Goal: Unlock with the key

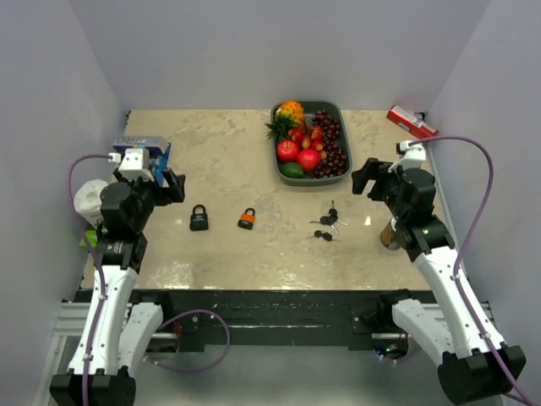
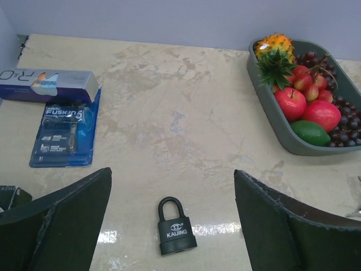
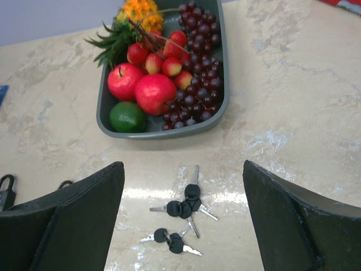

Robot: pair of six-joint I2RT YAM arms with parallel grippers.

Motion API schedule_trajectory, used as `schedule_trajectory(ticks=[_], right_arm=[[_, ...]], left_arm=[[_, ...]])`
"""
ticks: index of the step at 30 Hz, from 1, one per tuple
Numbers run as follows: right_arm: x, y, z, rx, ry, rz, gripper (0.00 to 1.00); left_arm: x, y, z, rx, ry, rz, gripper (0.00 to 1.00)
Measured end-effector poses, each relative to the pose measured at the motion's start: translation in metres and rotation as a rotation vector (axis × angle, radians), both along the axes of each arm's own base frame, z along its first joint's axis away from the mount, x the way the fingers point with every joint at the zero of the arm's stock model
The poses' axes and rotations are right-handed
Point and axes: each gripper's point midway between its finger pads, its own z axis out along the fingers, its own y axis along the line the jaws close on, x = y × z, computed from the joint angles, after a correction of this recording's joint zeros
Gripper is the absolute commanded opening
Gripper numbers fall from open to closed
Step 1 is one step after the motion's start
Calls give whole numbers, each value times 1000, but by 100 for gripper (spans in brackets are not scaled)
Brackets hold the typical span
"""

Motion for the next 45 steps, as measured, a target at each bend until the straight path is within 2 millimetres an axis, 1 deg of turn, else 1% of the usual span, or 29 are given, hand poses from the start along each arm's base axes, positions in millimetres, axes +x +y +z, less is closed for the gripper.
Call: schedule_trajectory(ticks=[2,4,7,9,10,11,13,14,18,20,23,28,36,38,41,45], right_arm=[[3,3,-7,-6,31,11,84],[6,7,-19,-11,81,29,84],[6,17,-43,-31,168,58,84],[4,31,-62,-63,236,89,84],[2,39,-71,-78,266,109,83],[0,48,-81,-99,299,129,80],[-4,64,-102,-132,362,166,78],[-6,71,-111,-144,389,181,75],[-8,88,-137,-165,459,197,70],[-10,96,-151,-176,494,200,68],[-15,104,-164,-196,531,202,66],[-22,107,-172,-223,554,198,65],[-34,92,-199,-302,650,166,61],[-37,91,-204,-314,670,167,60],[-40,90,-210,-324,689,168,55],[-44,90,-219,-345,716,177,52]], left_arm=[[5,-5,4,-1,15,-15,92],[14,-15,13,-3,24,-47,92],[27,-38,34,-10,12,-117,92],[34,-55,47,-15,-13,-178,92],[36,-64,49,-19,-21,-213,92],[37,-68,47,-21,-18,-236,92],[38,-73,37,-23,4,-263,92],[38,-74,31,-22,18,-267,93],[32,-73,3,-12,77,-270,94],[30,-72,-2,-8,89,-269,94],[29,-72,0,-4,82,-268,94],[29,-73,-1,-5,84,-275,94],[28,-76,-2,-8,88,-291,94],[28,-77,-2,-10,90,-296,94],[28,-78,-3,-11,92,-301,94],[28,-79,-5,-13,100,-311,94]])
